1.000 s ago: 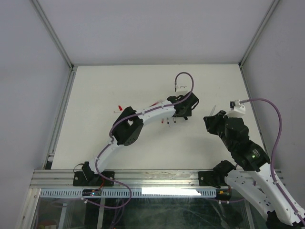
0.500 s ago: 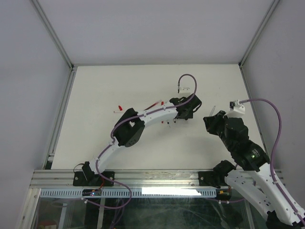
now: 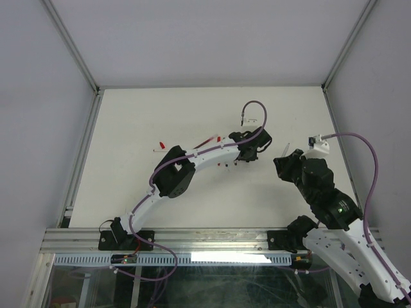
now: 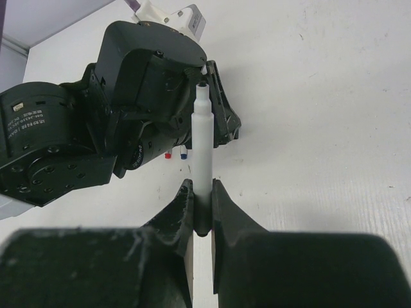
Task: Insert the pens into the pen caps
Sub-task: Pick up the pen cap from the center of the board.
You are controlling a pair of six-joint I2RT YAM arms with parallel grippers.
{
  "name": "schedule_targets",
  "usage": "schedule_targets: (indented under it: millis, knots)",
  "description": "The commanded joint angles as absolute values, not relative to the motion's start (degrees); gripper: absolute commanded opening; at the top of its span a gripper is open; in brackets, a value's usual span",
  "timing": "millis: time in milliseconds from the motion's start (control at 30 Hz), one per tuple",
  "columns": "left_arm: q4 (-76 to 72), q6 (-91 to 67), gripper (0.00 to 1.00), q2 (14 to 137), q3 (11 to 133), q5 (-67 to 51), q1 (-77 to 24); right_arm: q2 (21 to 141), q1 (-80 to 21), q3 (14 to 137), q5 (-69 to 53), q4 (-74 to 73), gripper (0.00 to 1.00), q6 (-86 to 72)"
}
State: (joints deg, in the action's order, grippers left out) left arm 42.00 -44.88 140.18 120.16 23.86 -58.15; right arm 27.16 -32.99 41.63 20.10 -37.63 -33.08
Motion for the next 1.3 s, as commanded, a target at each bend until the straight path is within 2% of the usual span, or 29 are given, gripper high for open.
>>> schedule_targets:
  millis: [0, 100, 300, 667, 967, 1133, 1267]
  knots:
    - [40.75, -41.79, 0.16, 136.66, 119.92, 22.36, -59.15, 26.36, -33.02, 42.31, 19.93, -35.63, 0.0, -33.22]
    - [39.28, -39.61, 0.12, 133.92, 119.18, 22.63, -59.13, 26.04, -33.04, 42.32, 20.2, -35.76, 0.0, -33.39]
    - [33.84, -34.99, 0.11, 124.3, 111.93, 22.33, -58.85, 25.93, -33.02, 42.04, 20.28, -35.49, 0.0, -33.75]
    - [25.59, -30.86, 0.08, 96.9, 77.09, 20.19, -56.37, 28.29, -32.99, 40.43, 17.7, -33.5, 0.0, -34.83]
    - [22.54, -32.34, 0.09, 77.14, 53.18, 15.44, -55.9, 33.62, -33.0, 39.12, 10.14, -28.91, 0.0, -35.07]
    - [17.72, -32.8, 0.09, 73.95, 44.13, 11.26, -55.9, 37.44, -33.05, 38.96, 6.09, -27.22, 0.0, -34.83]
    - [14.75, -31.36, 0.09, 75.08, 41.69, 9.5, -55.9, 38.69, -32.98, 38.59, 4.53, -26.58, 0.0, -34.72]
